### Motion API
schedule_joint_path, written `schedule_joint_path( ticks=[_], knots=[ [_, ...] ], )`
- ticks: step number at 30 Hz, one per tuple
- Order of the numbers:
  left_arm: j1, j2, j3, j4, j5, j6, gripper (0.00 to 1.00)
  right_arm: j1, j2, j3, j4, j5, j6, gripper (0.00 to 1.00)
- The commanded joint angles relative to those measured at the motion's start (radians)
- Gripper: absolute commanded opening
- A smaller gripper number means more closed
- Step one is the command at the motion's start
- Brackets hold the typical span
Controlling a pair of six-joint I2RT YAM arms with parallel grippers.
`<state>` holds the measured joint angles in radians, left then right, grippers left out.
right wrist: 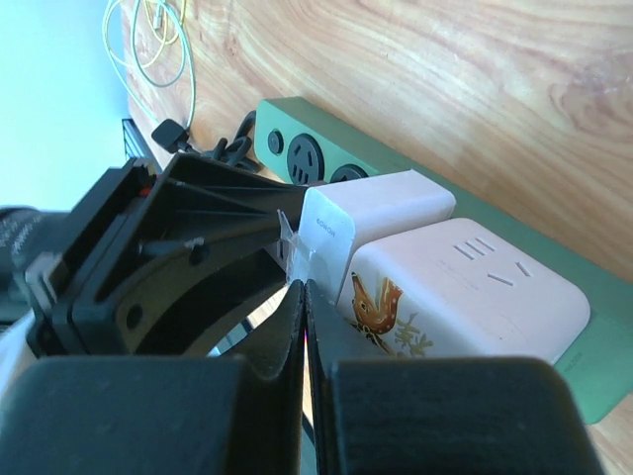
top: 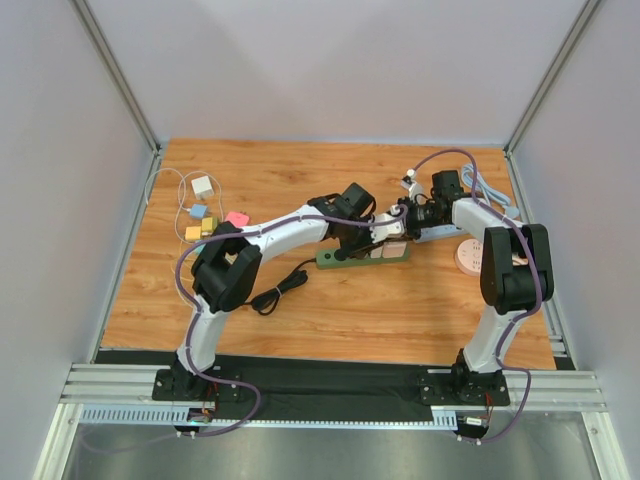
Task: Pull the plug off the socket
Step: Remove the plug from the socket.
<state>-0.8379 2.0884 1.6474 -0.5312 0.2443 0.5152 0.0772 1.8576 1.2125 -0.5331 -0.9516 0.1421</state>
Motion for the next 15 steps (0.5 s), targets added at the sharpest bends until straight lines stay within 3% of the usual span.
schedule_joint_path(
  ticks=[1, 5, 8, 15],
  knots=[
    [0.043, -0.019, 0.179, -0.122, 0.221, -0.087, 0.0, -0.007, 0.087, -0.027, 0.039, 0.373, -0.091, 0.0],
    [0.077, 0.027, 0.267, -0.182, 0.334, -0.121, 0.0, -0.005, 0.091, -0.025, 0.036, 0.381, -0.098, 0.0],
    [0.074, 0.01, 0.263, -0.19, 0.294, -0.095, 0.0, -0.007, 0.094, -0.024, 0.033, 0.39, -0.099, 0.0],
    [-0.05, -0.114, 0.051, -0.029, -0.075, 0.047, 0.0, 0.001, 0.104, -0.016, 0.025, 0.422, -0.105, 0.0]
  ],
)
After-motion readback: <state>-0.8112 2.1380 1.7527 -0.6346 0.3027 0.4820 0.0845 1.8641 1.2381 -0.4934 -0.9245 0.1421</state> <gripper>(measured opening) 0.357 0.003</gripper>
